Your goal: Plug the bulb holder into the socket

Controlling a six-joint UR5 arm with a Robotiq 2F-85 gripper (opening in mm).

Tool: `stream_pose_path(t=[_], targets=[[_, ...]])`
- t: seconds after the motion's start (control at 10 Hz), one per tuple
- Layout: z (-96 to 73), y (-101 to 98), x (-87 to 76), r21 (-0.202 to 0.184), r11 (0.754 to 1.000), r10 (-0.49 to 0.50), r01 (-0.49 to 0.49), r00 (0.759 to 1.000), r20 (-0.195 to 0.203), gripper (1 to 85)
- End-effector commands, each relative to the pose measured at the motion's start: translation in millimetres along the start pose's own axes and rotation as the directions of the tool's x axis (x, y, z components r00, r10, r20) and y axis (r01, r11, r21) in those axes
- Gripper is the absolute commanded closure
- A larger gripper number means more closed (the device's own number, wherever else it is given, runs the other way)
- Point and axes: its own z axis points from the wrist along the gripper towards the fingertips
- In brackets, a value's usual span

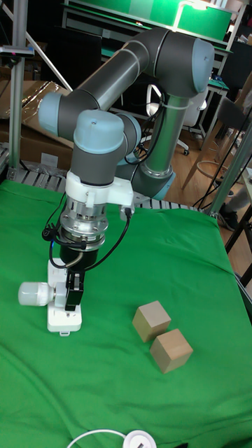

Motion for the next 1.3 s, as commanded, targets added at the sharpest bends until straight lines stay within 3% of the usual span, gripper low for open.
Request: stream_pose_path(t=[0.0,1.2], targets=[[1.9,-1.5,-4.4,0.001,1.000,0.006,-0.006,1.000,0.017,84.7],[5.4,-2.2,-3.8,-0.012,1.000,0.001,-0.001,1.000,0.004,84.7]])
